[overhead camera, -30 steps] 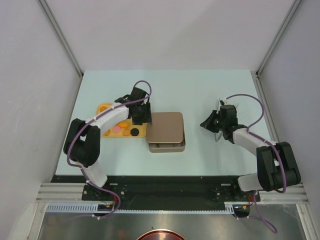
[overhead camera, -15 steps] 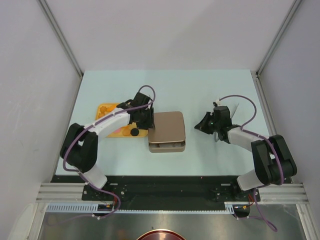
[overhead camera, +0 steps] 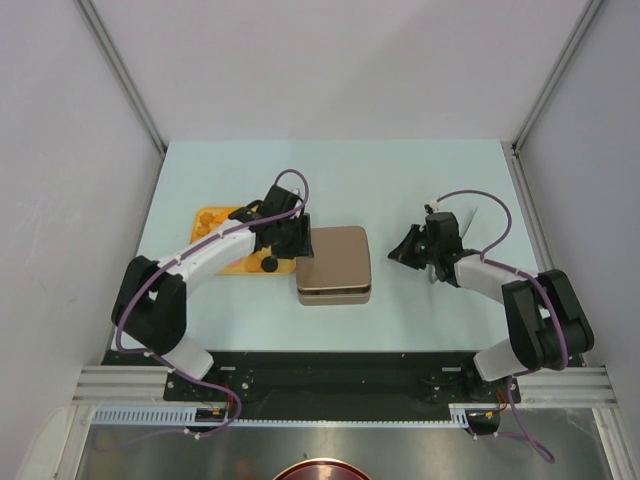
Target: Pack the cookies
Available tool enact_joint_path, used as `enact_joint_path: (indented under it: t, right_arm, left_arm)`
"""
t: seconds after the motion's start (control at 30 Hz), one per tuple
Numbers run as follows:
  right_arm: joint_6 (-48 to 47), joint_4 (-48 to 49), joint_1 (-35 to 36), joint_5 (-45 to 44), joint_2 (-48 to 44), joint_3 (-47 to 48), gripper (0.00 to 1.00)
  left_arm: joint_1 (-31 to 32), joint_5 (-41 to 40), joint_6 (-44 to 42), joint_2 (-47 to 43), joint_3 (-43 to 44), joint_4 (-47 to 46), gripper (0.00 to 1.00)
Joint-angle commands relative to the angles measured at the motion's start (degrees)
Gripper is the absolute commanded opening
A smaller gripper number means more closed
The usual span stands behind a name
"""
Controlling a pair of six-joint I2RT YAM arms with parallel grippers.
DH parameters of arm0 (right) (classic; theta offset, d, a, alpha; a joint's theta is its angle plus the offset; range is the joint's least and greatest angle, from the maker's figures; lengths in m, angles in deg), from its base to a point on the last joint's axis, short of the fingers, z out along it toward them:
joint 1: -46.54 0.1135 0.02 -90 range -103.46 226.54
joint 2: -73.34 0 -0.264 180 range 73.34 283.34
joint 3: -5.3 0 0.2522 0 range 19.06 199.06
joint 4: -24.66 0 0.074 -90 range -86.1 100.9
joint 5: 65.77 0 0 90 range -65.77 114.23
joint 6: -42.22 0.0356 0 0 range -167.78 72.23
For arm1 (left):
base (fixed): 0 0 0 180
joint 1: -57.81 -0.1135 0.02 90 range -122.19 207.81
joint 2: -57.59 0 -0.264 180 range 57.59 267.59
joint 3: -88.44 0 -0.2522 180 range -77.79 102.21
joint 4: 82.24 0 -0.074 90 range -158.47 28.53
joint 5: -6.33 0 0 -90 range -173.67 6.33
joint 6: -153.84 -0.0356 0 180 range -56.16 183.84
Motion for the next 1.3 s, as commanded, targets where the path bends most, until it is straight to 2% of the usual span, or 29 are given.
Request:
enact_joint_path:
  t: [0.0, 0.23, 0.43, 0.5, 0.63, 0.8, 0.87, 1.0, 1.13, 1.27]
  right_arm:
    - [-0.67, -0.23, -0.47, -1.04, -2.42, 2.65, 0.04]
    - [-0.58, -0.50, -0.47, -1.39, -6.37, 3.00, 0.04]
    - [-1.63, -4.80, 1.81, -0.25, -9.61, 6.07, 0.04]
    - [-3.99, -8.99, 3.65, -0.51, -11.55, 6.25, 0.00]
    - [-9.27, -16.83, 8.83, -3.75, -17.79, 6.16, 0.00]
    - [-12.97, -21.42, 18.14, -13.42, -23.94, 3.10, 0.00]
    - [-13.67, -19.06, 19.83, -16.22, -26.66, -0.85, 0.00]
    - [-15.17, -11.24, 23.69, -20.36, -33.26, -9.82, 0.00]
    - [-16.49, -3.42, 29.30, -26.51, -38.18, -17.82, 0.00]
    - [-16.84, 4.48, 36.61, -36.53, -37.85, -23.00, 0.00]
  left_arm:
    - [0.05, -1.15, -0.44, -3.07, 3.43, 0.51, 0.59]
    - [-3.90, -2.65, -0.26, -4.56, 4.74, -0.45, 0.67]
    - [-7.07, 0.24, -2.19, 4.37, 11.76, -2.30, 0.67]
    - [-7.07, 0.68, -3.86, 7.37, 16.41, -2.48, 0.65]
    - [-7.07, 2.88, -6.76, 14.67, 25.56, -1.26, 0.56]
    - [-7.16, 6.83, -10.98, 23.63, 36.45, 0.24, 0.33]
    - [-7.42, 8.85, -12.82, 25.57, 39.19, 1.74, 0.25]
    - [-9.79, 16.75, -13.98, 28.92, 43.67, 2.45, 0.21]
    - [-11.55, 25.19, -14.15, 31.20, 44.74, 2.27, 0.17]
    - [-11.64, 27.93, -13.63, 31.56, 42.73, 2.01, 0.14]
